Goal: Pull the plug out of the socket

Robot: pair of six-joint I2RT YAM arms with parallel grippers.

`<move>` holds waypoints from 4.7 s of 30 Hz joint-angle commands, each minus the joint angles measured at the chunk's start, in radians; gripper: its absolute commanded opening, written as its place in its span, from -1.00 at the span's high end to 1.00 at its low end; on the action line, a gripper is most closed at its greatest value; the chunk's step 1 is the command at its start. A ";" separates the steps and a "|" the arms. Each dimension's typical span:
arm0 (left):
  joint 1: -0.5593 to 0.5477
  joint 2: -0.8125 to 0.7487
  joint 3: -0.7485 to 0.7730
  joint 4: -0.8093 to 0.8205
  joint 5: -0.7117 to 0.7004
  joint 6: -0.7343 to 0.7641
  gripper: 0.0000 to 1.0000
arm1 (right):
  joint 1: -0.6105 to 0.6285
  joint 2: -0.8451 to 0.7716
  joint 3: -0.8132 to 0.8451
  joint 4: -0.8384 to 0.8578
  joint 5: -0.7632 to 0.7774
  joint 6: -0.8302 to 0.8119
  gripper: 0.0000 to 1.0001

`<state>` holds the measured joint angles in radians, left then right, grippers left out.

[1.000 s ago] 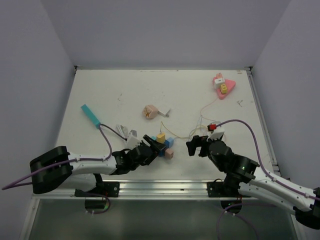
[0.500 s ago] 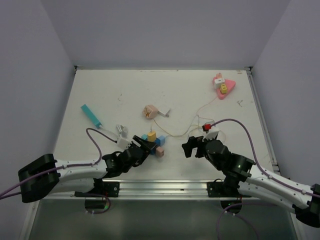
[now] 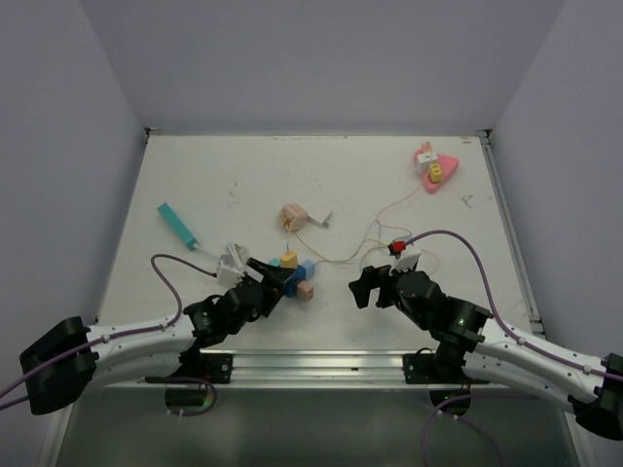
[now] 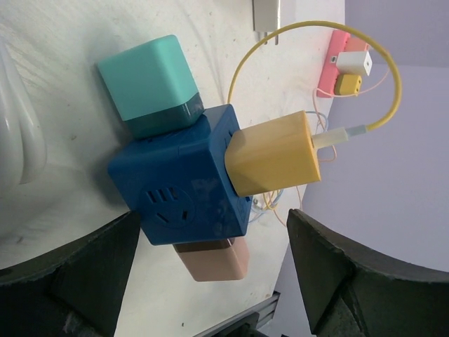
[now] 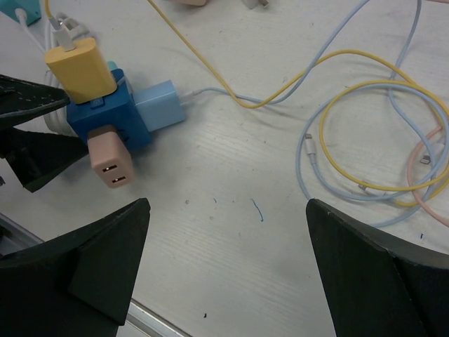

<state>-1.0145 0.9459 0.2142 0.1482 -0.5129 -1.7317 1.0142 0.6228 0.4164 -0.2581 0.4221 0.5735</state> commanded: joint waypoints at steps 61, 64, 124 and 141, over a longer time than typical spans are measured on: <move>0.036 0.036 0.160 -0.030 -0.003 0.488 0.53 | 0.004 0.512 0.228 0.407 -0.062 0.296 -0.91; 0.036 0.034 0.168 -0.029 0.004 0.511 0.54 | 0.004 0.569 0.261 0.422 -0.059 0.318 -0.93; 0.036 0.083 0.145 -0.064 0.059 0.324 0.41 | 0.006 0.746 0.225 0.606 -0.123 0.382 1.00; 0.034 0.200 0.211 -0.423 0.039 0.147 1.00 | 0.004 0.506 0.214 0.438 0.070 0.385 1.00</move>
<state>-1.0096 1.0958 0.4408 0.0006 -0.3408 -1.5021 1.0187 1.2388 0.6235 0.1413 0.3748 0.9432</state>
